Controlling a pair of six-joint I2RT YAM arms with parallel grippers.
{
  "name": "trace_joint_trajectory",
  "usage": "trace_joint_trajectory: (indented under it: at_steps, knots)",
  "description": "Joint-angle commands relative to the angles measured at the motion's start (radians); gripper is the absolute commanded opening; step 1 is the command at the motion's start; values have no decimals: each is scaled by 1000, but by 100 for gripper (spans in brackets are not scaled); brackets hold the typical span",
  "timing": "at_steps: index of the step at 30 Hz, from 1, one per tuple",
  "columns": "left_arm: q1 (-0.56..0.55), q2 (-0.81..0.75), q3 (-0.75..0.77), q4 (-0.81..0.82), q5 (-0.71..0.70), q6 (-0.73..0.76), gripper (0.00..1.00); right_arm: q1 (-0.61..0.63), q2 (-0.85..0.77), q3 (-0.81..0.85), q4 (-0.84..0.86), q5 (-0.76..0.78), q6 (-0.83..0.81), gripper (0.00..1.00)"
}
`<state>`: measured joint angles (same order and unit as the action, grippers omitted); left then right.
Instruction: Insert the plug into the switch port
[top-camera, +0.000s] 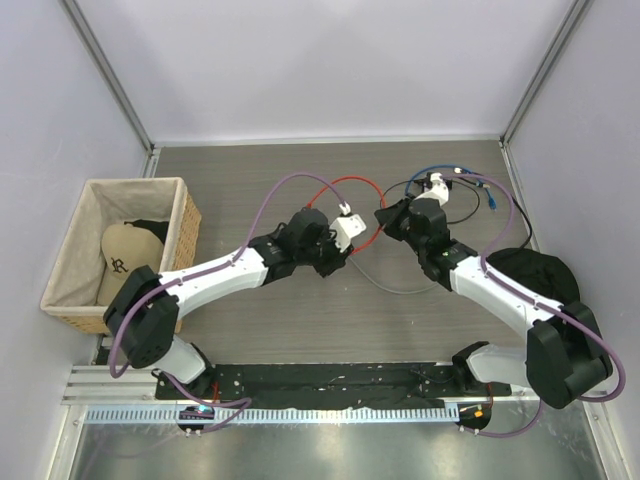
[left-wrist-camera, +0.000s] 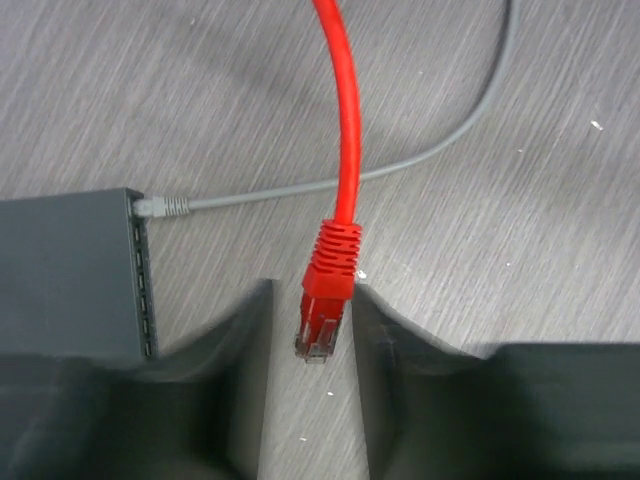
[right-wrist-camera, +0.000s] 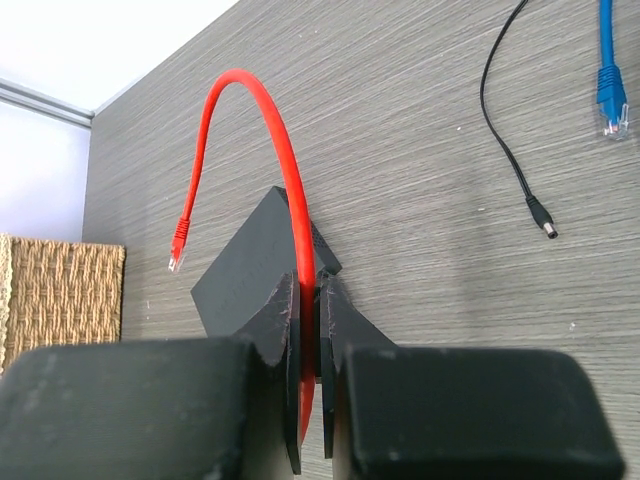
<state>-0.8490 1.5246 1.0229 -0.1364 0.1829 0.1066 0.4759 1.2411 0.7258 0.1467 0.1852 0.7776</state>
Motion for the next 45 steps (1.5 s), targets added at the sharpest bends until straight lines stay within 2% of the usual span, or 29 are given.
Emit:
trace_joint_trajectory:
  at_steps: [1,4,5,7,8,11,15,16,18,23,29,36,45]
  knots:
    - [-5,-9,52,4,-34,79,22,4,-52,29,30,22,5,1]
    - [-7,-9,60,8,-37,100,3,4,-72,26,21,34,-27,1]
    - [-7,-9,65,9,-36,114,0,4,-86,27,13,36,-53,8]
    - [-5,-4,68,11,-23,130,0,4,-103,30,-13,25,-96,22]
    - [-7,-4,69,11,-17,142,0,4,-127,30,-25,17,-157,38]
    - [-7,-3,74,-8,24,182,0,4,-198,30,-78,-10,-294,55]
    - [-5,-6,88,-72,82,240,0,3,-276,56,-140,-165,-654,69]
    - [-2,-7,91,-87,96,263,0,3,-282,70,-186,-282,-716,71]
    - [4,-17,91,-126,145,286,0,1,-264,128,-278,-354,-826,76]
    - [22,-44,83,-183,197,335,0,1,-168,233,-444,-619,-963,76]
    - [59,-89,66,-192,325,321,0,-11,-121,228,-458,-851,-1006,73]
    - [84,-133,45,-187,395,297,0,-17,-57,238,-470,-1002,-1029,64]
    - [85,-90,108,-226,440,303,0,-16,44,304,-495,-1136,-1043,46]
